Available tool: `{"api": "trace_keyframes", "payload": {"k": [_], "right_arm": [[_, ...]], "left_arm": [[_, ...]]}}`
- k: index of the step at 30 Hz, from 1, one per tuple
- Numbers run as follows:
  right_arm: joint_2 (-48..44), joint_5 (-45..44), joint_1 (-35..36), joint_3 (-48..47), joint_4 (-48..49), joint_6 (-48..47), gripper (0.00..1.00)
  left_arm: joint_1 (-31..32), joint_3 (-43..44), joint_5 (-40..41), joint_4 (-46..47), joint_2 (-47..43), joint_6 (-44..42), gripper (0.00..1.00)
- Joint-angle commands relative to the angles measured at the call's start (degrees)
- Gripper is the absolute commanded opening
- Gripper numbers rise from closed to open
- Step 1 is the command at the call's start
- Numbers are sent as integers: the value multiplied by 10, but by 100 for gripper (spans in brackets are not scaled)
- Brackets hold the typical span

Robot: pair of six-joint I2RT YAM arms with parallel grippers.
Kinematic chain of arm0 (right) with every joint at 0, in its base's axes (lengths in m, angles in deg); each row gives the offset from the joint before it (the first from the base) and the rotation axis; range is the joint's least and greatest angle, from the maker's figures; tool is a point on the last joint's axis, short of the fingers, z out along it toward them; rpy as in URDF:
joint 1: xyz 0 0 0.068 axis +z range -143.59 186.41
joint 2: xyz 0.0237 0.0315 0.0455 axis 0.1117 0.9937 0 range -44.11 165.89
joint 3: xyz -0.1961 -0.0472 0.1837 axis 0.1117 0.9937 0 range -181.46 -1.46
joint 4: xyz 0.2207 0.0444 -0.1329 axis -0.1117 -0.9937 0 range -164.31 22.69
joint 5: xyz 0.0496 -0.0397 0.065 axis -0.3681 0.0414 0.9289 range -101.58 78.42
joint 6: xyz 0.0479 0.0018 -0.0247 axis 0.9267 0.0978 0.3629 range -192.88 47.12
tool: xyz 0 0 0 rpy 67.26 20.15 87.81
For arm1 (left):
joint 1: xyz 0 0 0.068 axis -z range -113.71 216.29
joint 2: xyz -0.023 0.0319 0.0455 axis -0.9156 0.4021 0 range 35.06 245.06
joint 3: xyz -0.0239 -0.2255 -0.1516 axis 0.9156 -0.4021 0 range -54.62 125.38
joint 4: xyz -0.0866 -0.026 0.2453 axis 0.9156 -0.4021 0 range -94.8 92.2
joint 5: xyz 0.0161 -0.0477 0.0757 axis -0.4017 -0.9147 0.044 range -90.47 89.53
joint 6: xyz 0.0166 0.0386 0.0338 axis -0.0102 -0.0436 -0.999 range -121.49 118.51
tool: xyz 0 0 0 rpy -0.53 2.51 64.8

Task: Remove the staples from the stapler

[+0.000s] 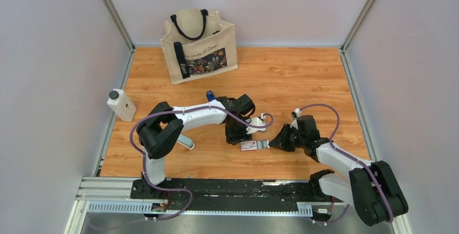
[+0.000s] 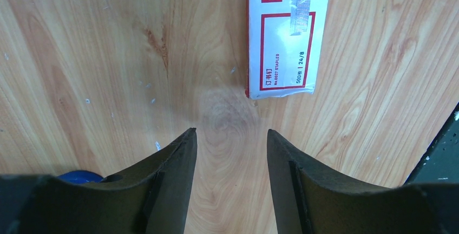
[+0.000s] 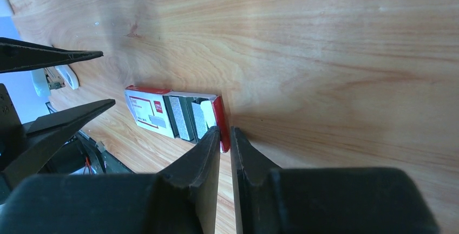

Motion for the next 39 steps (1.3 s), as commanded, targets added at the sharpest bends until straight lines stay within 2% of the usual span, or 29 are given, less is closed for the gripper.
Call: {"api": "trace_keyframes", "payload": {"k": [1,21,39], "right_arm": [[11,6,-3,8,40,8,18],[7,5,1,5,46,22,13],[19,-17,50,0,71,50,11]], "left_arm": [[6,17,-14,3,8,-2,59],[21,36,-24,14,44,6,59],[24,32,-18,12,42,6,60]]}}
